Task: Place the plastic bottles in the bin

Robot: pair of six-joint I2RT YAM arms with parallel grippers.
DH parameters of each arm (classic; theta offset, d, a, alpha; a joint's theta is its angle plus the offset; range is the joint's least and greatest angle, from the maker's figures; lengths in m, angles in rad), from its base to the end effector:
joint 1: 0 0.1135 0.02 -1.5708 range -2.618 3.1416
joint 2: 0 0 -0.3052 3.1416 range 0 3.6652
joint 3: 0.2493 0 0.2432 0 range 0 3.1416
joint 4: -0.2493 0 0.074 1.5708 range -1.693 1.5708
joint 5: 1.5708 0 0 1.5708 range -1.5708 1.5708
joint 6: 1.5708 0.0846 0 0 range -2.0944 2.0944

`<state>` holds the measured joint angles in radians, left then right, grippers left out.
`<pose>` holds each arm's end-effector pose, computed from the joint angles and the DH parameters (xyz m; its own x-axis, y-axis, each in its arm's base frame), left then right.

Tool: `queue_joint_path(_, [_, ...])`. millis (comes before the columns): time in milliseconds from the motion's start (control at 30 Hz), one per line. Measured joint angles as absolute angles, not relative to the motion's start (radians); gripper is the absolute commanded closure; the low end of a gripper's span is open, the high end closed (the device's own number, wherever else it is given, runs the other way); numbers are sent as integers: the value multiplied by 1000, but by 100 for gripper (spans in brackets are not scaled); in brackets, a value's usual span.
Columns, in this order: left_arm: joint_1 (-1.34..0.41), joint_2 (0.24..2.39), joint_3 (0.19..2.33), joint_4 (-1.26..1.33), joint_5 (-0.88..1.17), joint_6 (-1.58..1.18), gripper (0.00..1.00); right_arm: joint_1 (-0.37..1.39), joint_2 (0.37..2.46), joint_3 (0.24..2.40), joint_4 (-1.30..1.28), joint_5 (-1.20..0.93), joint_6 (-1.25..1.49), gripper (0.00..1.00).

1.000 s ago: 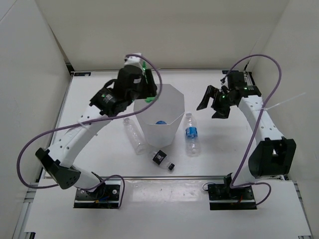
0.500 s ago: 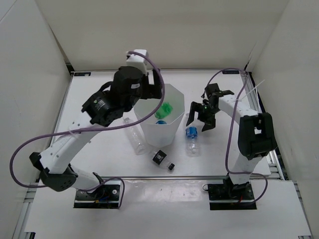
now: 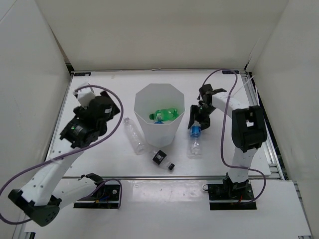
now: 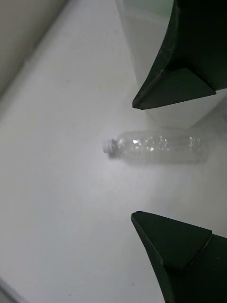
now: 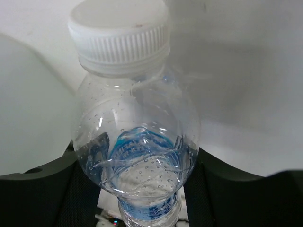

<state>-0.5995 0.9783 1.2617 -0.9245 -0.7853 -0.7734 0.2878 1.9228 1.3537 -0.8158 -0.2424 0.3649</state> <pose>0.1711 -0.0445 0.4102 -0.3052 -0.3897 -0.8689 -0.3942 0.8823 -0.2573 0.3634 0.1287 0.1701 -0.9938 0.0671 -0.0885 0.0392 0.9573 0.2863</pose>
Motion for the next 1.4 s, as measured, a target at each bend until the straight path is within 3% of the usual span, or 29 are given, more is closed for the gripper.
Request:
queue_joint_path(167, [-490,1056,1017,-930,-652,-900,0,276,1714,1496,-984,-222,440,67])
queue_joint_path(367, [-342,1151,896,-822,-458,-917,0,310,1569,2141,-1026,-217,473,64])
queue_joint_path(467, [-284,1217,865,-748,-366,-915,0,345,1544,2334,-998,-250,474,61])
queue_joint_path(567, [-276,1289,863,-688,-297,-904,0,410,1511,2347,-965,-289,469,56])
queue_joint_path(633, [-276,1321,863,-648,-258,-895,0,472,1531,2331,-965,-301,453,41])
queue_joint_path(667, [-277,1333,863,-628,-241,-887,0,503,1555,2328,-964,-305,443,31])
queue_joint_path(700, [-279,1344,865,-610,-226,-881,0,535,1580,2326,-964,-305,433,12])
queue_joint_path(733, [-284,1355,868,-596,-216,-875,0,562,1617,2326,-966,-302,423,0])
queue_joint_path(933, [-313,1454,941,-522,-178,-834,0,640,1766,2306,-1032,-257,357,0])
queue_joint_path(1167, [-339,1538,977,-470,-133,-812,0,634,1534,2211,-1022,-184,315,0])
queue_joint_path(1400, [-346,1688,984,-453,-9,-805,17,635,1417,2209,-1011,-155,286,0])
